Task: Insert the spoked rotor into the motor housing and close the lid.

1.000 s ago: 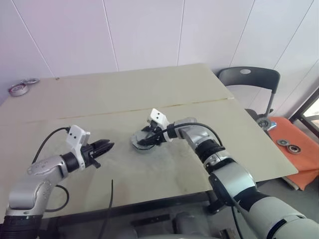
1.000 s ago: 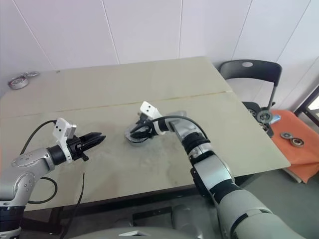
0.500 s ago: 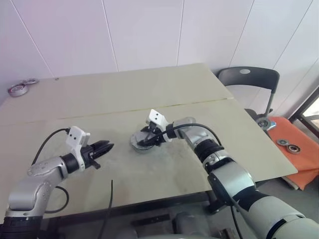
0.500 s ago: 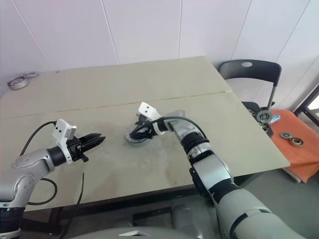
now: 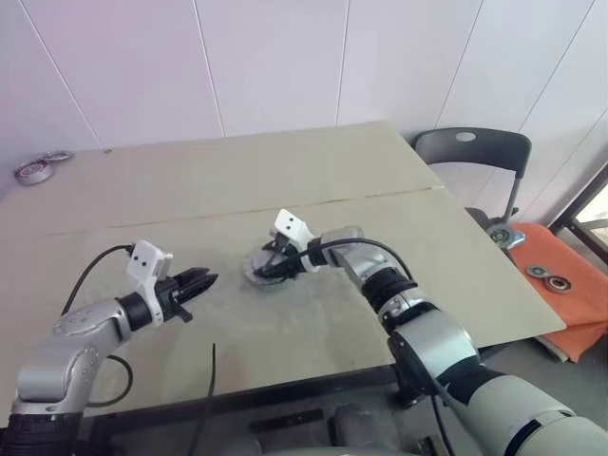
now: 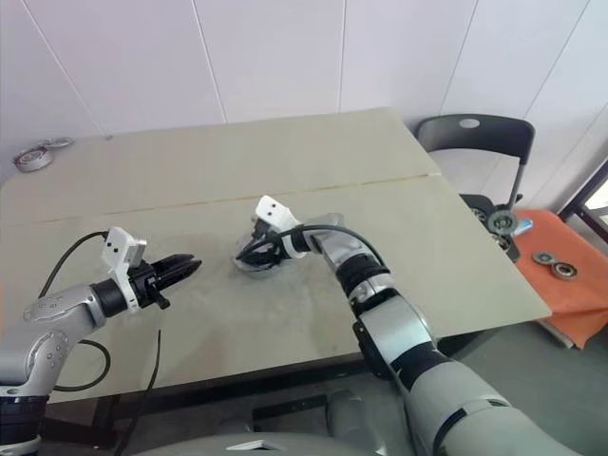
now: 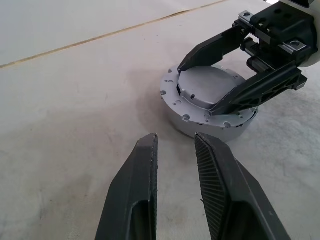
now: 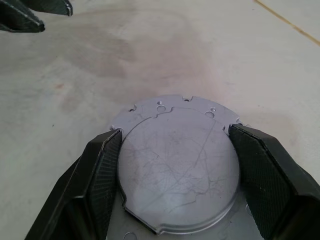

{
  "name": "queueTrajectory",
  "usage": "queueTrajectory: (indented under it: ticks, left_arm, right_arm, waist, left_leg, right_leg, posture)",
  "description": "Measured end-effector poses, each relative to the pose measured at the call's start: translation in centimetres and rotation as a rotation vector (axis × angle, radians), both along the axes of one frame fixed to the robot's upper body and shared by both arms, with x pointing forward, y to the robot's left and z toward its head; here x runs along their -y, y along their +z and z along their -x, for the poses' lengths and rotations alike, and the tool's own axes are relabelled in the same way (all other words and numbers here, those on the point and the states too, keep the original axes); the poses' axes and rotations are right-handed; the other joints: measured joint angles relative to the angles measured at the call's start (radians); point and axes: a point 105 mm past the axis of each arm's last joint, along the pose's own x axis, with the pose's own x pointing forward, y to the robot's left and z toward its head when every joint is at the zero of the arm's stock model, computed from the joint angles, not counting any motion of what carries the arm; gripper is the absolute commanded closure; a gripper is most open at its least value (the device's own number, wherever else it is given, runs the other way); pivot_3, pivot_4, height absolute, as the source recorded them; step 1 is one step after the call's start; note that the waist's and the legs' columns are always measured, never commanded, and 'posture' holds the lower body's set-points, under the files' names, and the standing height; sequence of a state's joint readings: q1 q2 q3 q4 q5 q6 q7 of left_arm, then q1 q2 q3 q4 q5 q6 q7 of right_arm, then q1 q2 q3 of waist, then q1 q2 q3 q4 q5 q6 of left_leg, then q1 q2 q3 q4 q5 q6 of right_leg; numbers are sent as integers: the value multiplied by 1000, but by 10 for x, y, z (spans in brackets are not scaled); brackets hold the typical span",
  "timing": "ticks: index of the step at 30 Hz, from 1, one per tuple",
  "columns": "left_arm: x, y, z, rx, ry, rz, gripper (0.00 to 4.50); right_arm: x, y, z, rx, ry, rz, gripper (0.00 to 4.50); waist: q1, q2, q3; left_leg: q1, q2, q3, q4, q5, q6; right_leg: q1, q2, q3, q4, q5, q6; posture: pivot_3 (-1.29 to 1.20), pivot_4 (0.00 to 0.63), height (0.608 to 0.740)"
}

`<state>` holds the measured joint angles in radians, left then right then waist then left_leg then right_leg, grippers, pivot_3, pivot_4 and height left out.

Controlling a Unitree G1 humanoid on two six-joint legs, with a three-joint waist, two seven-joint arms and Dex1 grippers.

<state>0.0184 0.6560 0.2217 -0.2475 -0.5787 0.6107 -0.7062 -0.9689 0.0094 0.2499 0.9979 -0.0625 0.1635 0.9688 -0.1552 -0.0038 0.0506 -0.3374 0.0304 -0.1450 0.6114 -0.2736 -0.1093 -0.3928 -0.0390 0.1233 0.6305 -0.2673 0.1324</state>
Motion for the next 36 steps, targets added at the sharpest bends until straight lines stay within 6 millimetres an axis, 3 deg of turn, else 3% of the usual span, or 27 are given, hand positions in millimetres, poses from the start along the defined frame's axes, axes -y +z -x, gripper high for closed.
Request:
queueTrajectory:
  ticks: [11,23,36]
  left_arm:
    - [1,0,0,-2,-2,0,3272]
    - [3,-1,0,-7,-6,8,3272]
    - [3,-2,0,-10,-6,8,3272]
  right_arm:
    - [3,1,-1,-10,2,3,1444]
    - [12,8,4,-152,39,-57,1444]
    - [14,4,9,-59,128,-9,1444]
  waist:
    - [1,0,0]
    - [1,0,0]
    - [1,0,0]
  left_leg:
    - [0,0,0,1,0,0]
    - [-1,0,0,0,0,0]
    - [0,0,0,0,0,0]
  right_leg:
    - [1,0,0,0,0,0]
    - [0,0,0,0,0,0]
    - [0,0,0,0,0,0]
  posture:
    - [0,0,740]
    - [0,0,740]
    - [0,0,740]
